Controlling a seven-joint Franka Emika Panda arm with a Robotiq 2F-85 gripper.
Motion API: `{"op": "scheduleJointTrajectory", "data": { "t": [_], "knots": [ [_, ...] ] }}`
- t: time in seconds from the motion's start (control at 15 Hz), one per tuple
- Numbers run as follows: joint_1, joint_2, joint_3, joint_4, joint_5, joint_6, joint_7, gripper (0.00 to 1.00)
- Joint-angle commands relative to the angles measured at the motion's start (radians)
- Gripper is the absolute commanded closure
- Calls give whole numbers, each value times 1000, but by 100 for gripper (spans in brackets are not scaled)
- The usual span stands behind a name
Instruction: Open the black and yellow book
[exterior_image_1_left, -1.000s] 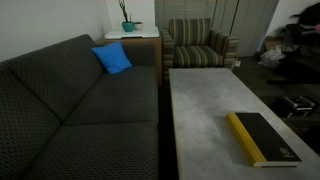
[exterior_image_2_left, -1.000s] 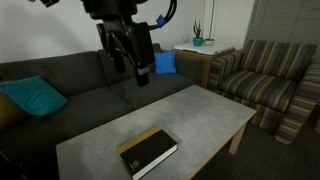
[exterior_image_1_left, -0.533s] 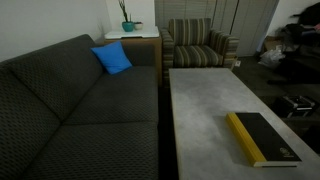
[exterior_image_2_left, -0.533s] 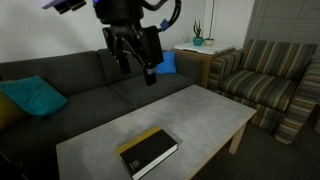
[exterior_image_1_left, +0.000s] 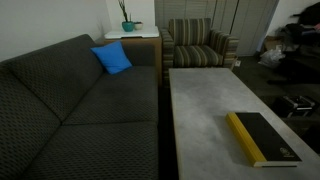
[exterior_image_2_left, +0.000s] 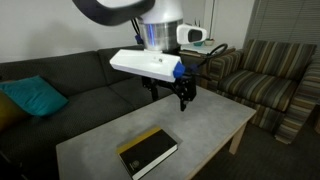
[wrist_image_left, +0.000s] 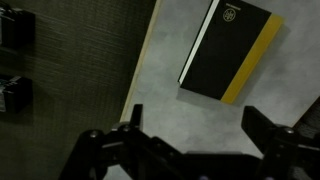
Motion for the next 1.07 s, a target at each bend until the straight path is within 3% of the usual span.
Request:
{"op": "scheduleJointTrajectory", "data": {
  "t": [0.0, 0.4, 0.6, 0.8, 0.93, 1.0],
  "knots": [
    [-43, 40, 40, 30, -48, 3, 35, 0],
    [-42, 17, 39, 21, -57, 4, 52, 0],
    [-11, -9, 67, -12, -43, 89, 112, 0],
    [-10, 47, 124, 26, -45, 153, 158, 0],
    [-4, 107, 129, 84, -69, 154, 182, 0],
    [21, 142, 97, 116, -96, 156, 208, 0]
  ]
}}
